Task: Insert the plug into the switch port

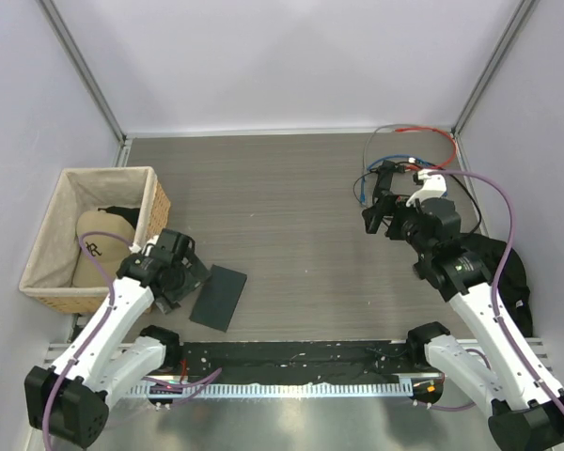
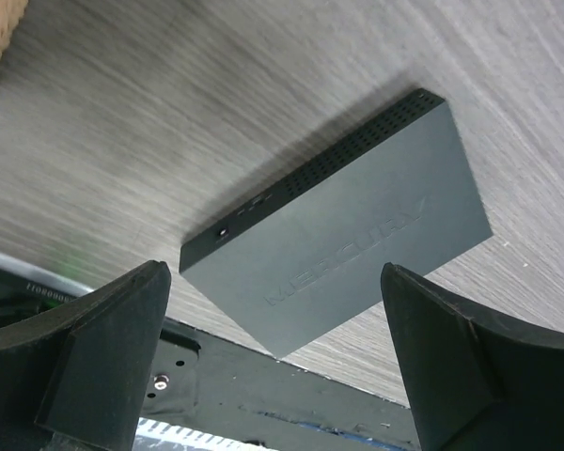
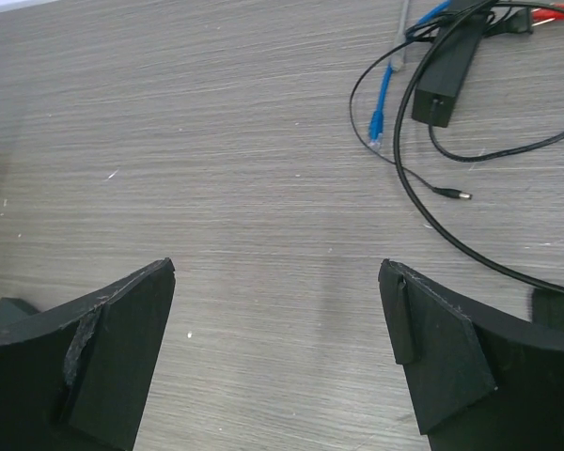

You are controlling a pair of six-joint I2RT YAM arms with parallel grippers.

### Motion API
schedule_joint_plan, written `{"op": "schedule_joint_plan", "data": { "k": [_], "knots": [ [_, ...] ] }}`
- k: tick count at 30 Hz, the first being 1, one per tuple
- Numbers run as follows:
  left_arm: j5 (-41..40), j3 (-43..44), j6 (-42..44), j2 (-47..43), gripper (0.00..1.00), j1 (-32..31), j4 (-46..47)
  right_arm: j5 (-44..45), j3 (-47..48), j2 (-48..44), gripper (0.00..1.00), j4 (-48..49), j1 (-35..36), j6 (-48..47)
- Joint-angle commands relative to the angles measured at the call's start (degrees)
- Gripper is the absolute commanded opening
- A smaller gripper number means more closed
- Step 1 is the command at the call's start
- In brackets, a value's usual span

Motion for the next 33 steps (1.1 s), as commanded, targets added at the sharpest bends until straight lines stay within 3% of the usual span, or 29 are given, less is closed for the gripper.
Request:
{"op": "schedule_joint_plan", "data": {
  "k": [1, 6, 10, 15, 25, 28, 33],
  "knots": [
    [-4.78, -0.09, -8.32, 1.45, 1.0, -5.31, -3.06, -2.76, -1.7, -1.11, 1.0, 3.89, -0.05, 1.53],
    [-8.64, 0.52, -18.08, 4.62, 1.0, -13.84, -6.49, -5.31, -3.63, -2.17, 1.0, 4.16, -0.05, 2.15],
    [-12.25, 1.23, -31.17, 6.38, 1.0, -21.92, -10.79, -5.58, -4.16, -2.96, 1.0, 4.16, 0.47, 2.59],
    [-12.17, -1.84, -39.97, 7.53, 1.0, -23.96, -7.21, -1.55, -4.43, -3.93, 1.0, 3.98, 3.28, 0.48],
    [-12.43, -5.01, -40.7, 16.22, 1.0, -24.84, 6.76, 0.67, -5.04, -4.89, 1.0, 3.98, 7.42, -0.93],
    [-13.65, -2.74, -38.59, 19.11, 0.99, -24.93, 15.09, 1.1, -5.13, -4.89, 1.0, 3.98, 7.51, -1.19],
    [-16.73, 4.03, -34.81, 29.04, 0.97, -24.67, 21.36, 1.28, -4.87, -4.28, 1.0, 3.98, 7.51, -1.45]
  ]
}}
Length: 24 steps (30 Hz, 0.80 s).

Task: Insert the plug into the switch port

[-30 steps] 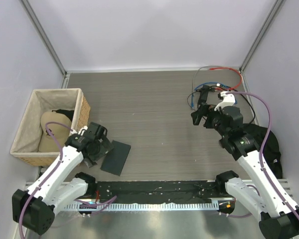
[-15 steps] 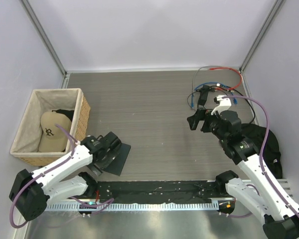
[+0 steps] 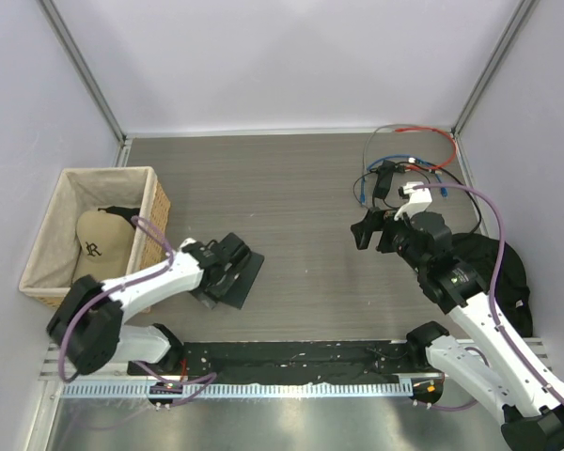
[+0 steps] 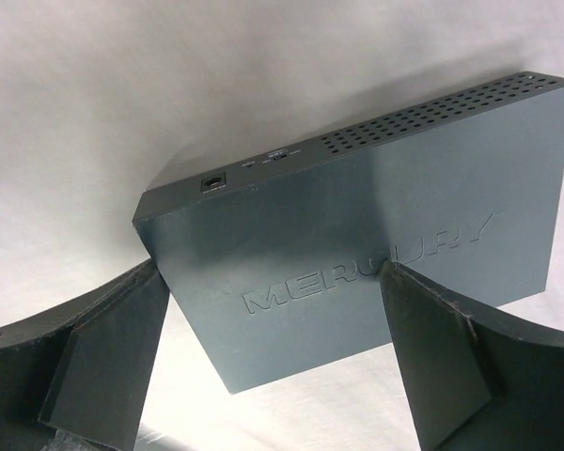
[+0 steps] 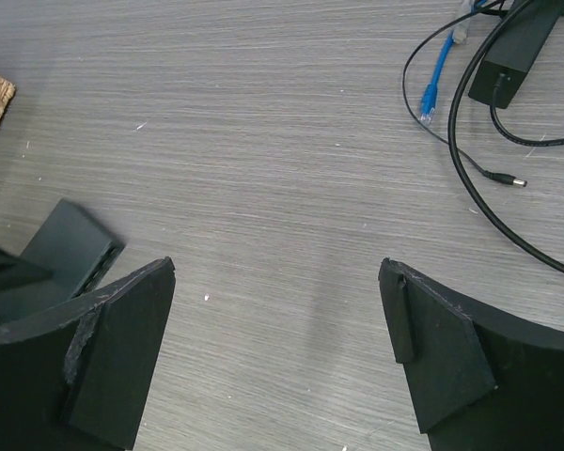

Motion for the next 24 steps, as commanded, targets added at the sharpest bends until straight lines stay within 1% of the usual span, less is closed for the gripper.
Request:
{"op": "schedule_joint_plan", "data": {
  "k": [1, 2, 4, 5, 7, 8, 10, 13, 15, 17, 18, 20, 21, 22, 24],
  "knots": [
    [-4.45, 6.0, 4.56, 9.68, 0.96, 1.1, 10.96, 1.28, 0.49, 0.16, 1.0, 2.58, 0.23, -1.17],
    [-4.37, 9.5, 7.35, 13.62, 0.96, 1.89, 12.27, 1.11, 0.49, 0.42, 1.0, 2.58, 0.32, -1.17],
    [-3.93, 14.42, 10.0, 17.6, 0.94, 4.78, 14.38, 0.58, 0.75, 0.95, 1.0, 2.15, 0.32, -1.26],
    [-3.14, 16.02, 12.02, 21.27, 0.94, 5.76, 15.0, 0.32, 0.84, 1.13, 1.0, 2.06, 0.32, -1.26],
    [-2.09, 20.75, 14.31, 24.28, 0.93, 8.22, 16.4, 0.14, 1.28, 1.82, 1.0, 1.53, 0.23, -1.08],
    [-1.73, 22.35, 15.37, 27.26, 0.93, 8.75, 16.33, 0.05, 1.45, 2.0, 1.0, 1.35, 0.32, -1.17],
    [-1.38, 26.47, 17.39, 29.56, 0.92, 10.07, 15.19, -0.56, 2.33, 3.06, 0.99, 0.39, 0.32, -1.26],
    [-0.94, 29.3, 20.03, 31.77, 0.92, 11.04, 15.53, -1.61, 4.43, 6.74, 1.0, -1.1, 0.23, -1.0],
    [-0.24, 30.01, 21.52, 31.25, 0.92, 11.74, 15.88, -1.71, 5.49, 9.99, 1.0, -1.46, 0.23, -0.38],
    [-0.59, 30.62, 24.77, 29.49, 0.94, 12.27, 15.8, -0.83, 7.51, 12.63, 1.0, -1.46, 0.14, -0.12],
    [-0.85, 30.63, 26.35, 28.27, 0.97, 12.71, 15.62, -0.13, 8.48, 16.12, 1.0, -1.46, 0.05, 0.23],
    [-1.99, 30.45, 31.53, 23.35, 0.99, 13.24, 15.1, 2.23, 11.99, 19.57, 1.0, -1.46, -0.21, 0.67],
    [-2.34, 30.19, 33.81, 21.5, 1.0, 13.76, 15.18, 3.21, 13.22, 23.5, 1.0, -1.2, -0.56, 0.68],
    [-2.69, 29.84, 39.32, 17.74, 1.0, 13.94, 15.62, 4.17, 15.58, 25.37, 1.0, -1.02, -0.91, 0.24],
    [-3.13, 29.4, 44.18, 14.47, 1.0, 14.29, 15.71, 7.07, 17.97, 29.32, 1.0, 0.55, -2.13, -0.29]
  ]
}}
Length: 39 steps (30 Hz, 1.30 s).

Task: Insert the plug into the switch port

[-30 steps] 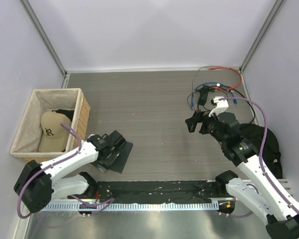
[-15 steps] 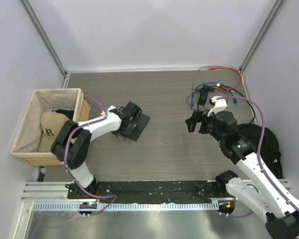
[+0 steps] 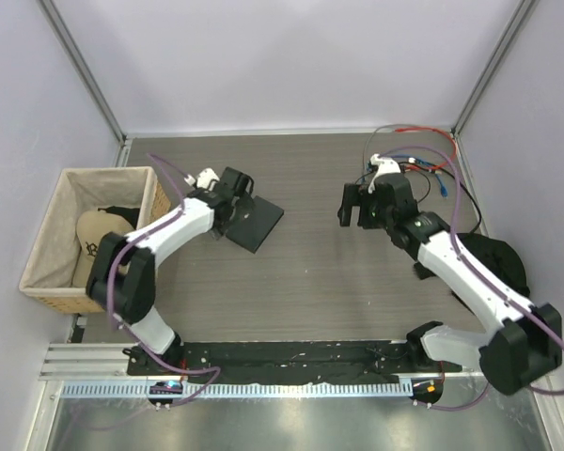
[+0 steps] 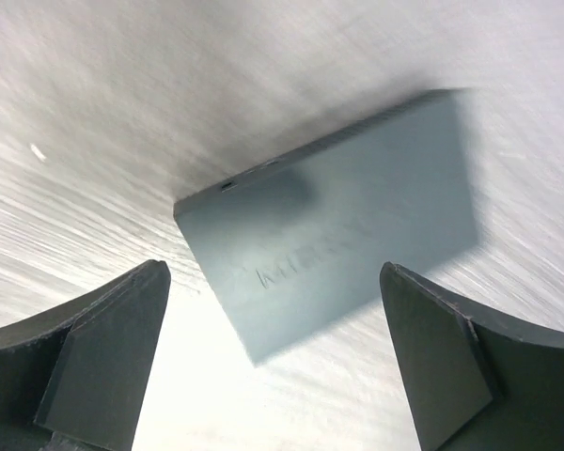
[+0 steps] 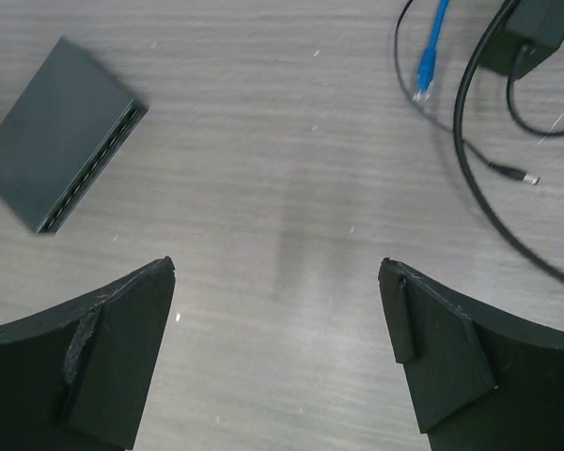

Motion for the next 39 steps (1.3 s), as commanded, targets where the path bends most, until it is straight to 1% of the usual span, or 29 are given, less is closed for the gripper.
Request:
{"op": "schedule_joint_plan", "data": {
  "k": [1, 3, 4, 5, 6, 7, 8, 9, 10, 11, 13, 14, 15, 16, 17, 18, 21, 22, 24, 27, 30, 33, 37, 39],
  "knots": [
    [-2.5, 0.28, 16.83, -13.75, 1.0, 1.05, 1.13, 6.03, 8.4, 9.28, 0.99, 3.94, -2.25, -0.29],
    [-1.19, -0.25, 24.82, -16.4, 1.0, 1.05, 1.4, 4.81, 11.04, 12.9, 0.97, 5.26, -3.83, -0.64],
    [-0.14, -1.03, 27.38, -17.55, 1.0, 1.05, 1.83, 4.72, 13.84, 16.92, 0.95, 5.79, -5.23, -1.17],
    [1.53, -1.73, 32.71, -20.25, 1.0, 1.05, 2.1, 4.89, 14.91, 18.62, 0.93, 6.5, -5.77, -3.26],
    [2.85, -2.53, 35.55, -21.5, 1.0, 1.05, 2.71, 5.85, 15.97, 20.72, 0.91, 8.68, -6.29, -4.32],
    [4.34, -4.88, 38.1, -23.08, 1.0, 1.05, 4.46, 6.03, 17.8, 22.57, 0.85, 9.83, -7.86, -5.12],
    [6.18, -6.21, 40.65, -25.88, 1.0, 1.05, 5.26, 6.04, 19.13, 26.77, 0.81, 10.63, -8.66, -5.91],
    [6.29, -7.53, 42.15, -27.56, 1.0, 1.05, 5.87, 4.91, 20.62, 28.81, 0.78, 11.68, -9.63, -6.09],
    [6.2, -9.63, 42.6, -28.97, 1.0, 1.05, 6.4, 4.28, 24.2, 31.09, 0.73, 11.77, -10.42, -6.27],
    [6.72, -10.35, 43.22, -30.29, 1.0, 1.05, 6.32, 3.84, 26.06, 35.9, 0.71, 11.78, -11.73, -6.53],
    [8.48, -12.81, 46.73, -33.89, 1.0, 1.05, 6.93, 2.96, 31.59, 40.49, 0.63, 11.86, -12.71, -8.2],
    [9.01, -13.77, 48.04, -35.12, 1.0, 1.05, 7.46, 3.13, 33.27, 44.35, 0.6, 12.04, -13.41, -8.81],
    [8.67, -15.61, 49.45, -36.7, 1.0, 1.05, 8.59, 3.14, 35.12, 46.73, 0.52, 12.13, -13.77, -9.69],
    [7.97, -16.15, 50.94, -37.33, 1.0, 1.05, 8.95, 2.35, 38.79, 48.67, 0.5, 12.21, -14.12, -10.13],
    [7.35, -16.59, 51.57, -37.77, 1.0, 1.05, 9.04, 2.08, 40.65, 50.43, 0.49, 12.13, -14.38, -10.4],
    [5.95, -16.68, 51.92, -37.77, 1.0, 1.05, 8.61, 1.73, 42.5, 54.37, 0.47, 12.21, -14.82, -10.84],
    [3.31, -16.51, 51.75, -37.16, 1.0, 1.05, 7.73, 1.82, 50.92, 61.14, 0.41, 11.52, -16.05, -11.54],
    [2.08, -16.42, 51.23, -36.37, 1.0, 1.05, 7.73, 1.82, 52.44, 62.74, 0.4, 11.25, -16.32, -11.46],
    [1.72, -15.9, 50.7, -35.49, 1.0, 1.05, 7.11, 1.38, 56.38, 66.95, 0.38, 10.81, -17.19, -11.45],
    [1.98, -14.75, 50.34, -33.29, 1.0, 1.05, 6.06, -0.29, 61.92, 71.0, 0.36, 8.8, -17.9, -11.02],
    [0.84, -14.05, 49.99, -31.27, 1.0, 1.05, 5.88, -1.08, 65.53, 75.05, 0.36, 6.95, -18.16, -11.02],
    [1.37, -12.91, 49.81, -29.52, 1.0, 1.05, 5.88, -1.26, 67.99, 77.34, 0.35, 3.97, -18.25, -10.49],
    [1.98, -11.76, 50.6, -27.67, 1.0, 1.05, 5.88, -2.75, 66.69, 76.73, 0.34, 1.85, -18.16, -9.52],
    [1.46, -11.41, 51.13, -26.79, 1.0, 1.05, 5.97, -3.1, 64.86, 75.94, 0.32, 0.18, -18.08, -8.47]
  ]
}}
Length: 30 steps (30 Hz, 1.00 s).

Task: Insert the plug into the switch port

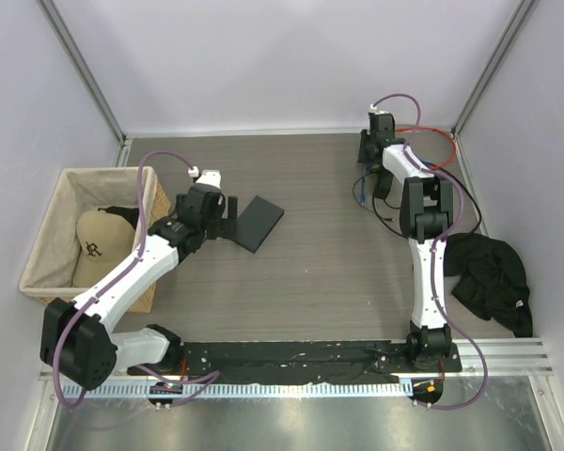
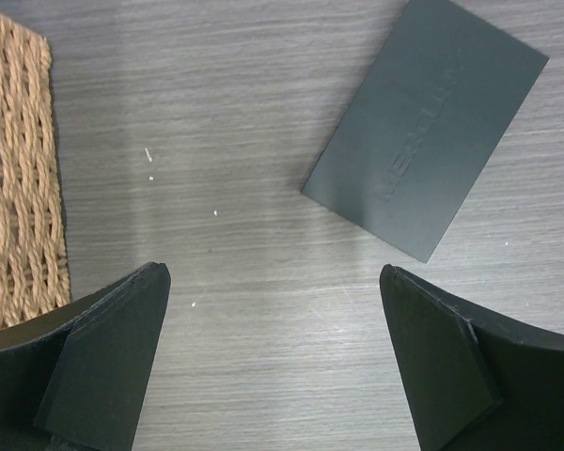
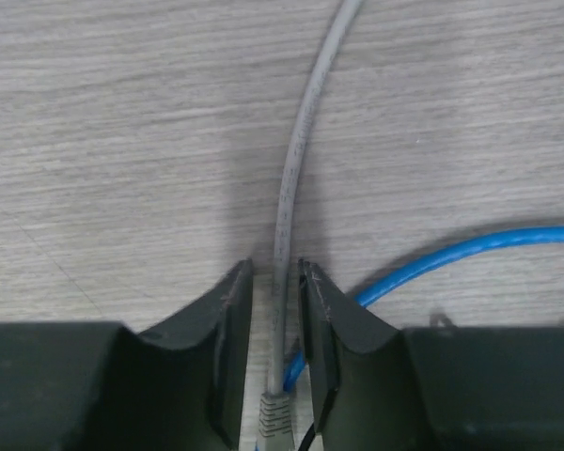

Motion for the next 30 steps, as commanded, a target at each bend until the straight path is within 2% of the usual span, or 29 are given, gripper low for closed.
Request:
{"op": "schedule_joint_plan", "data": {
  "k": [1, 4, 7, 10, 12, 20, 24, 30],
  "knots": [
    [-1.12, 3.01, 1.87, 1.26, 1.0, 0.06, 1.01, -1.88, -1.27, -1.41, 0.31, -5.09, 0.31, 1.72],
    [-1.12, 3.63, 2.39, 1.79, 1.0, 0.06, 0.39, -0.4, -4.96, -3.52, 0.31, -6.85, 1.27, 0.76],
    [-1.39, 2.76, 2.83, 1.26, 1.0, 0.06, 0.74, 1.98, -6.72, -4.32, 0.26, -9.66, 3.2, -1.0],
    [-1.48, 1.61, 3.19, 0.3, 1.0, 0.06, 1.62, 3.92, -8.57, -5.37, 0.15, -10.9, 4.7, -2.06],
    [-1.39, 1.35, 3.27, -0.06, 1.0, 0.06, 1.88, 4.27, -9.19, -6.33, 0.01, -10.81, 5.05, -2.15],
    [0.01, 1.08, 2.48, -2.96, 1.0, 0.06, 3.02, 3.66, -4.71, -20.46, 0.01, -10.63, 5.49, -3.11],
    [0.19, 1.0, 1.7, -4.01, 1.0, 0.06, 3.47, 0.24, -1.9, -27.59, 0.01, -10.98, 6.45, -4.25],
    [2.3, 1.17, 0.55, -3.75, 1.0, 0.06, 3.73, -1.7, -4.51, -38.91, 0.01, -13.8, 11.28, -6.72]
  ]
}}
